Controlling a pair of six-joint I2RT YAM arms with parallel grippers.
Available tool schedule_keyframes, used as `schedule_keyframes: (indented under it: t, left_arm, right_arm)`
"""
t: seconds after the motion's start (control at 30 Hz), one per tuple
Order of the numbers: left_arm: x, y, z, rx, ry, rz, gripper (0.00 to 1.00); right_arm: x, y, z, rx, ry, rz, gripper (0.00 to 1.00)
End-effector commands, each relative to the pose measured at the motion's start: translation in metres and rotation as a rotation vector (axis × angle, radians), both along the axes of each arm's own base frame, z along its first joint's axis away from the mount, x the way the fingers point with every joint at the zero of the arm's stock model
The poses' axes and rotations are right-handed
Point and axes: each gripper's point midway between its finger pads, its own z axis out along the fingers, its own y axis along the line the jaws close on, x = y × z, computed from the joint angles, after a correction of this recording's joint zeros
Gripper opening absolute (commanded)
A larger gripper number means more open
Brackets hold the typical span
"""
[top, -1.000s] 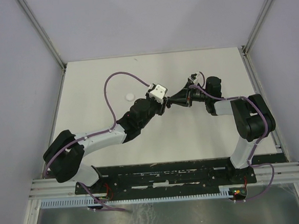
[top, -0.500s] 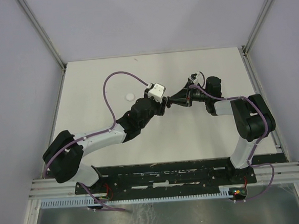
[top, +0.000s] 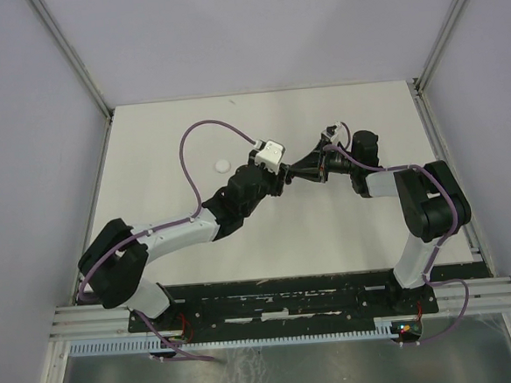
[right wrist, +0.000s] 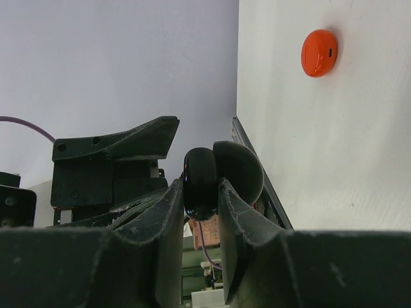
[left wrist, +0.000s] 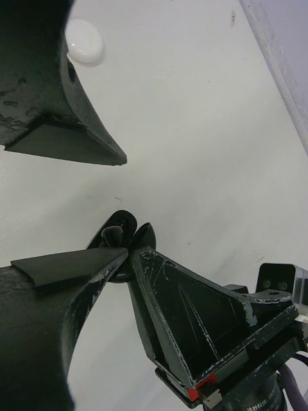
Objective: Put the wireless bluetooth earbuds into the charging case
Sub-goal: Place the earbud in the charging case.
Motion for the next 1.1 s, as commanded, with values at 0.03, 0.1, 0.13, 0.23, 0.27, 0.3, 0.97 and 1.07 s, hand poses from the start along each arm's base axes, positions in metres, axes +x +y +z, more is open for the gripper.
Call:
schedule_keyframes:
  t: [0.03, 0.1, 0.13, 0.23, 0.27, 0.3, 0.97, 1.07]
  left_arm:
    - [0.005, -0.013, 0.03, -0.095, -0.036, -0.015, 0.61]
    - [0.005, -0.013, 0.03, -0.094, -0.035, -0.018, 0.61]
    - [0.005, -0.014, 0.029, -0.093, -0.033, -0.019, 0.61]
    - [0.006, -0.015, 0.027, -0.089, -0.031, -0.021, 0.61]
    - [0.006, -0.016, 0.026, -0.088, -0.029, -0.022, 0.61]
    - [0.007, -0.016, 0.025, -0.086, -0.027, -0.02, 0.61]
    - [0.011, -0.001, 0.015, -0.043, -0.017, 0.053, 0.61]
    - [0.01, 0.002, 0.017, -0.047, -0.02, 0.056, 0.61]
  right_arm:
    - [0.005, -0.001, 0.028, 0.024, -0.123, 0.012, 0.05]
    - [0.006, -0.001, 0.028, 0.025, -0.124, 0.011, 0.05]
    - [0.006, -0.001, 0.028, 0.025, -0.124, 0.011, 0.05]
    - [0.005, -0.001, 0.029, 0.026, -0.124, 0.013, 0.05]
    - [0.005, -0.001, 0.028, 0.026, -0.122, 0.012, 0.05]
    - [0.005, -0.002, 0.029, 0.026, -0.123, 0.012, 0.05]
    - [0.006, -0.004, 0.029, 0.026, -0.126, 0.006, 0.05]
    - [0.006, -0.005, 0.029, 0.025, -0.125, 0.003, 0.05]
